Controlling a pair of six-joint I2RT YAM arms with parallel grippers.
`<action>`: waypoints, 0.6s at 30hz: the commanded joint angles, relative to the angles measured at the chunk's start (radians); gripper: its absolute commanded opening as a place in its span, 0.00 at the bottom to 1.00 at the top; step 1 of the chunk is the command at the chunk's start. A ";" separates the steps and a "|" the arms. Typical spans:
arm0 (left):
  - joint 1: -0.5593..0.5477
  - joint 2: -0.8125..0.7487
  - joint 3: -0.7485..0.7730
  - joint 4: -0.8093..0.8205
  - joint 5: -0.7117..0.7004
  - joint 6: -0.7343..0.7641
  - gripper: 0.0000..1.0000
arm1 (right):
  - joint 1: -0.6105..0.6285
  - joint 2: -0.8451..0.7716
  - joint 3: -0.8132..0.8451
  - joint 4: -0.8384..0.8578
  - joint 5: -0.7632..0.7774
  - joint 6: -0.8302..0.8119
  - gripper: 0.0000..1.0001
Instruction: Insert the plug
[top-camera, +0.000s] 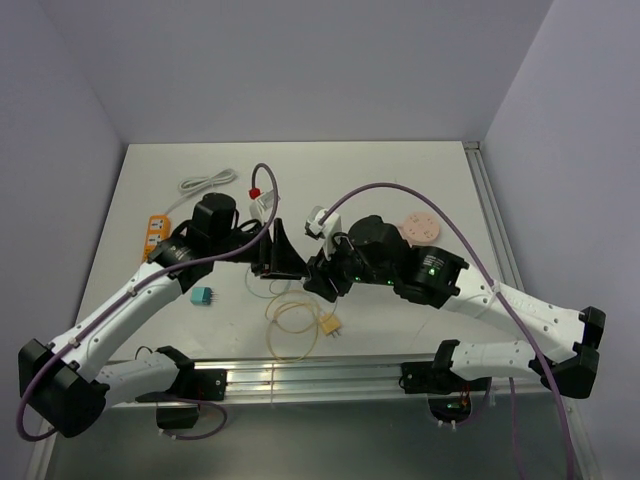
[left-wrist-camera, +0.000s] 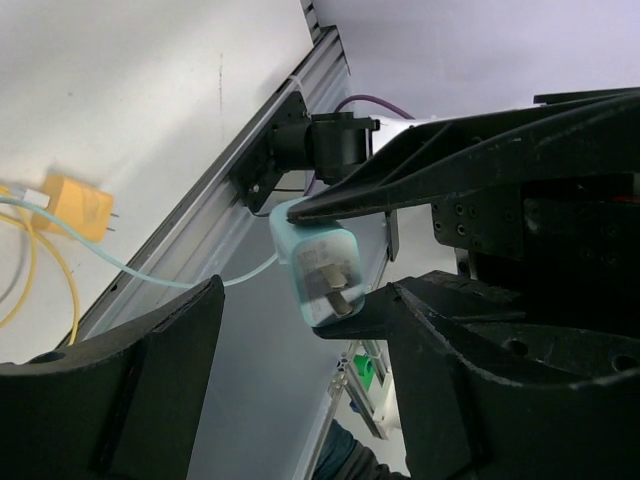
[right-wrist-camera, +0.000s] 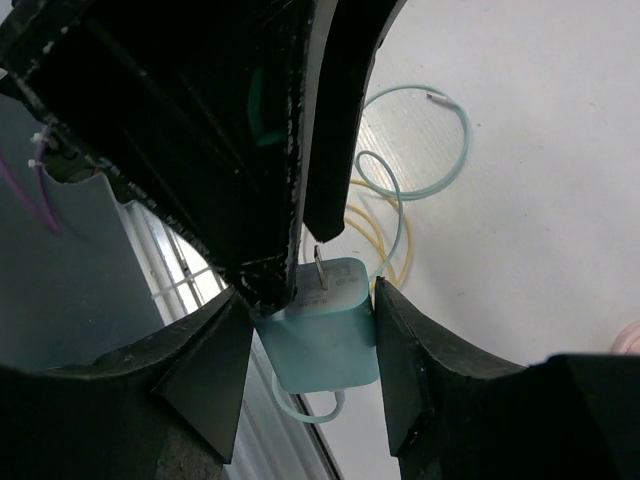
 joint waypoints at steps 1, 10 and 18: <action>-0.017 -0.003 0.003 0.061 -0.003 -0.010 0.70 | 0.013 0.008 0.053 0.018 0.036 -0.021 0.00; -0.063 0.029 -0.038 0.135 0.003 -0.048 0.66 | 0.016 0.028 0.075 0.029 0.044 -0.028 0.00; -0.079 0.040 -0.059 0.181 0.034 -0.063 0.51 | 0.021 0.051 0.075 0.048 0.056 -0.024 0.00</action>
